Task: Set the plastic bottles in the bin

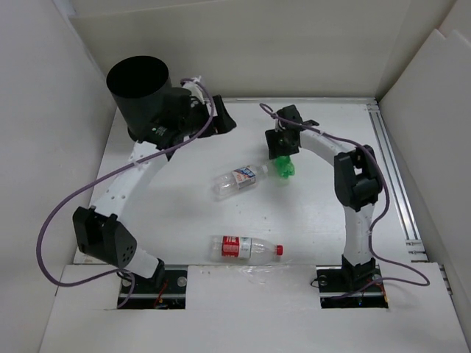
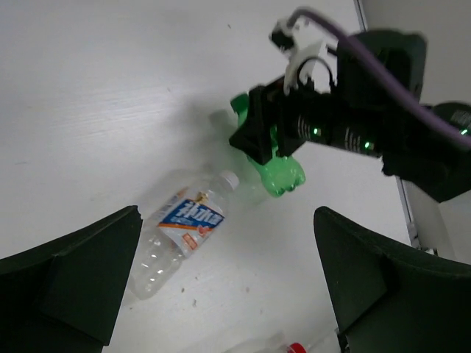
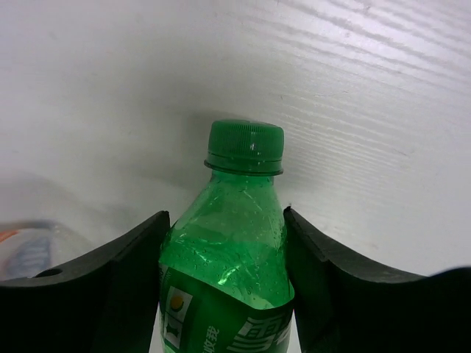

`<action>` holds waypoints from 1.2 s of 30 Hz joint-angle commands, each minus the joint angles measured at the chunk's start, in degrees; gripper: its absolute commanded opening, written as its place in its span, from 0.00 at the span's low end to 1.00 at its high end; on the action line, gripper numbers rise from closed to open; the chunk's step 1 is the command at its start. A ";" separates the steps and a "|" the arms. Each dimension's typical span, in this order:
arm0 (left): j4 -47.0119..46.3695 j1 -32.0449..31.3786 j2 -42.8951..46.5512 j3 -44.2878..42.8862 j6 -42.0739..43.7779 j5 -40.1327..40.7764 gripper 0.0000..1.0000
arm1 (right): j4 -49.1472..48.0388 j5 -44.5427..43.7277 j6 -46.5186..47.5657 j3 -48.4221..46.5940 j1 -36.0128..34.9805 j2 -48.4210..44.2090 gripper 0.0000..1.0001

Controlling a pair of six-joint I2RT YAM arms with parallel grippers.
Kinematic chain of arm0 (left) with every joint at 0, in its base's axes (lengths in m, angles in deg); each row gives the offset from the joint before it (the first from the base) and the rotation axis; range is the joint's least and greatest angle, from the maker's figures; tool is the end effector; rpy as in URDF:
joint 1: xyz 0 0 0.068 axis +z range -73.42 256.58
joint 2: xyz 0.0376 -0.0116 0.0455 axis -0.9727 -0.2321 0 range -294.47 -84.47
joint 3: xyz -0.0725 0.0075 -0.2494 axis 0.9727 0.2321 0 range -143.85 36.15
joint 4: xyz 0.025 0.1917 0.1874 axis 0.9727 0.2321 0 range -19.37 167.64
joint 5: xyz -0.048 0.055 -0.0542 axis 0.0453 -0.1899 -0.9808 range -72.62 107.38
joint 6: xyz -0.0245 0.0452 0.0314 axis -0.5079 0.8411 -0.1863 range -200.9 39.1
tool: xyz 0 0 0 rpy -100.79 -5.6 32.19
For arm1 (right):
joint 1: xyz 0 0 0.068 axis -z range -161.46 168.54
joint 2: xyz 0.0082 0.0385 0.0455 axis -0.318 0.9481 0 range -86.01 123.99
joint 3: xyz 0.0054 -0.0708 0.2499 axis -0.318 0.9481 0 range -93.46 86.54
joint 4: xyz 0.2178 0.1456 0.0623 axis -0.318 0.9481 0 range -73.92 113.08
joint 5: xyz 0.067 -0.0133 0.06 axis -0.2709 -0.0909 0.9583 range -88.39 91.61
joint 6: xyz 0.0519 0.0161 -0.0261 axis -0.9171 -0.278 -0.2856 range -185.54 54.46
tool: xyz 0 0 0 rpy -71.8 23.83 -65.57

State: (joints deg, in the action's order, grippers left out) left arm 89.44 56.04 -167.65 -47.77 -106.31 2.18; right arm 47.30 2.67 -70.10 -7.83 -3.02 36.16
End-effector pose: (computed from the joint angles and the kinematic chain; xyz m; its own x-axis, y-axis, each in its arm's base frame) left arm 0.3274 -0.1352 0.3893 -0.5078 -0.2520 -0.8238 0.3921 0.7839 -0.4814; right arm 0.4336 0.1722 0.1587 -0.8248 -0.2405 -0.5118 -0.3117 0.9485 0.0566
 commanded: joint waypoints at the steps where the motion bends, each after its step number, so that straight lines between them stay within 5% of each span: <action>1: -2.10 -4.06 -0.32 -2.13 1.85 -4.13 1.00 | -2.04 3.59 -4.40 -3.28 1.87 -10.43 0.00; 9: -10.62 -16.90 0.82 -0.19 2.91 -9.32 1.00 | -19.16 20.90 -17.49 7.52 4.69 -27.49 0.00; 18: -21.60 -18.75 -0.23 1.13 -1.49 -14.85 1.00 | -31.40 26.80 -27.87 16.14 2.14 -42.17 0.00; 33: -30.67 -19.81 -1.99 4.55 -7.46 -18.37 1.00 | -37.19 25.48 -34.55 13.51 -5.85 -45.00 0.00; 36: -33.03 -19.81 0.10 5.78 -7.46 -17.76 0.86 | -39.13 27.15 -36.14 12.98 -6.38 -43.86 0.00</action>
State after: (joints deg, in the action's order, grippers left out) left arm 62.12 36.52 -169.72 -43.35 -113.02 -14.87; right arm 14.99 27.19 -103.67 8.32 -7.13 -7.64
